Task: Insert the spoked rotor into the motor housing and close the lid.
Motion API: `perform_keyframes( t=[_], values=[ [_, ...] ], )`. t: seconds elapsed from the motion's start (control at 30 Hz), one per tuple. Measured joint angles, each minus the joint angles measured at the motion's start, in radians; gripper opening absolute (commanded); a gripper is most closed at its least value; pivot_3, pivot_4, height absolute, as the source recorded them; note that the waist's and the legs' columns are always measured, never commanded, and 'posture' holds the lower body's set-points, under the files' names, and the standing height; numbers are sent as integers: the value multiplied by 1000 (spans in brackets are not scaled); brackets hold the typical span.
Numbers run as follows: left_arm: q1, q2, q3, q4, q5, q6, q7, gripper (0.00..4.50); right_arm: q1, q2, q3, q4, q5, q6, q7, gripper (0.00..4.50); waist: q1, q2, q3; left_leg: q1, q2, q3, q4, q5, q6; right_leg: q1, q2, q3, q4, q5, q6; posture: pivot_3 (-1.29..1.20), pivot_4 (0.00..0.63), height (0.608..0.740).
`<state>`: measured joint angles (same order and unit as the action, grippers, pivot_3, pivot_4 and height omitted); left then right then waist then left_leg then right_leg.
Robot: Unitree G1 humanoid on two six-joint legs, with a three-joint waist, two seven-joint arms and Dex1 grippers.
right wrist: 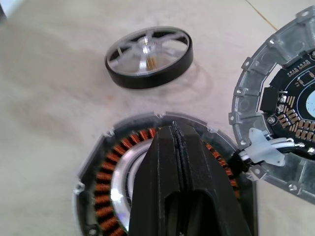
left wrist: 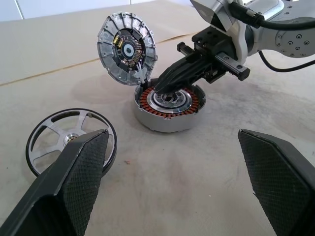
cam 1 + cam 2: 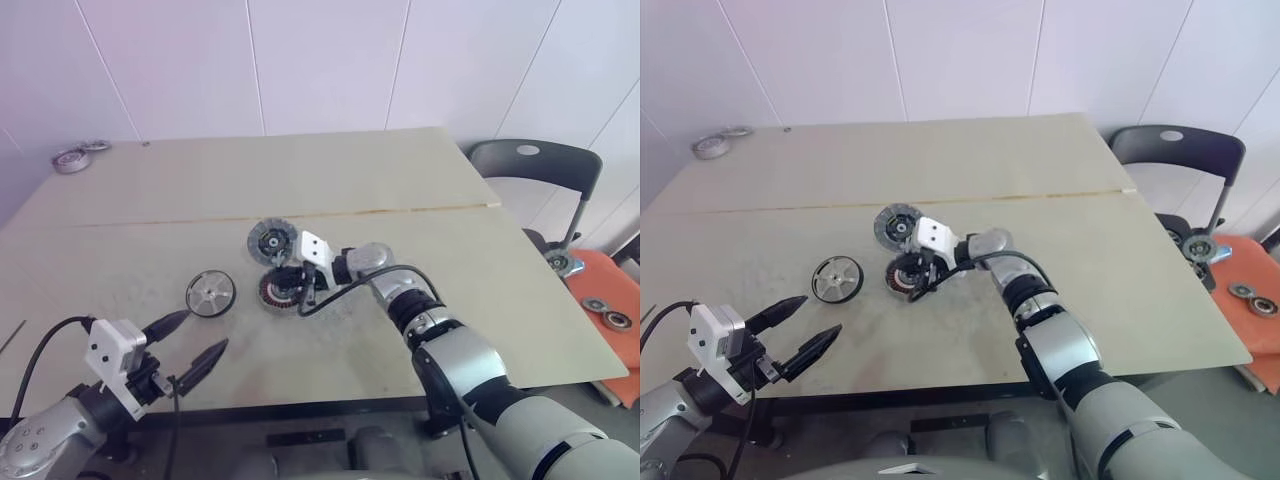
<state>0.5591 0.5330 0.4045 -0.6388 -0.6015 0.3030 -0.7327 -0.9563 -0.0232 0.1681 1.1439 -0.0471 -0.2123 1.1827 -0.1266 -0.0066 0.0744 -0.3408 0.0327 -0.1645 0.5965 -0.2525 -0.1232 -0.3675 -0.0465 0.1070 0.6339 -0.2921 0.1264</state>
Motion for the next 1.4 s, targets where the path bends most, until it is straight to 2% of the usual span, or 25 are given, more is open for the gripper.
perform_keyframes(
  t=[0.13,0.23,0.4,0.97,1.4],
  values=[
    [0,0,0,-3,0,7,5,4500,-8,-20,-38,-46,91,185,194,25,1,0,0,0,0,0,0,0,0,0,0,0,0,0,0,0,0,740],
    [0,0,0,-4,0,15,8,4500,-1,-45,-11,-90,83,199,259,25,0,0,0,0,0,0,0,0,0,0,0,0,0,0,0,0,0,740],
    [-11,5,0,-7,0,22,13,4500,46,-28,40,-83,21,122,172,25,-1,0,0,0,0,0,0,0,0,-1,0,0,0,0,0,0,0,740],
    [-2,5,1,-25,-1,24,18,4500,44,-2,82,-34,-73,-101,-61,25,-1,0,0,0,0,0,0,0,0,-1,0,0,0,0,0,0,0,740],
    [-3,5,1,-31,-1,24,18,4500,24,2,96,24,-135,-189,-227,25,0,0,0,1,0,0,0,0,0,1,0,0,0,0,0,0,0,740]
  ],
)
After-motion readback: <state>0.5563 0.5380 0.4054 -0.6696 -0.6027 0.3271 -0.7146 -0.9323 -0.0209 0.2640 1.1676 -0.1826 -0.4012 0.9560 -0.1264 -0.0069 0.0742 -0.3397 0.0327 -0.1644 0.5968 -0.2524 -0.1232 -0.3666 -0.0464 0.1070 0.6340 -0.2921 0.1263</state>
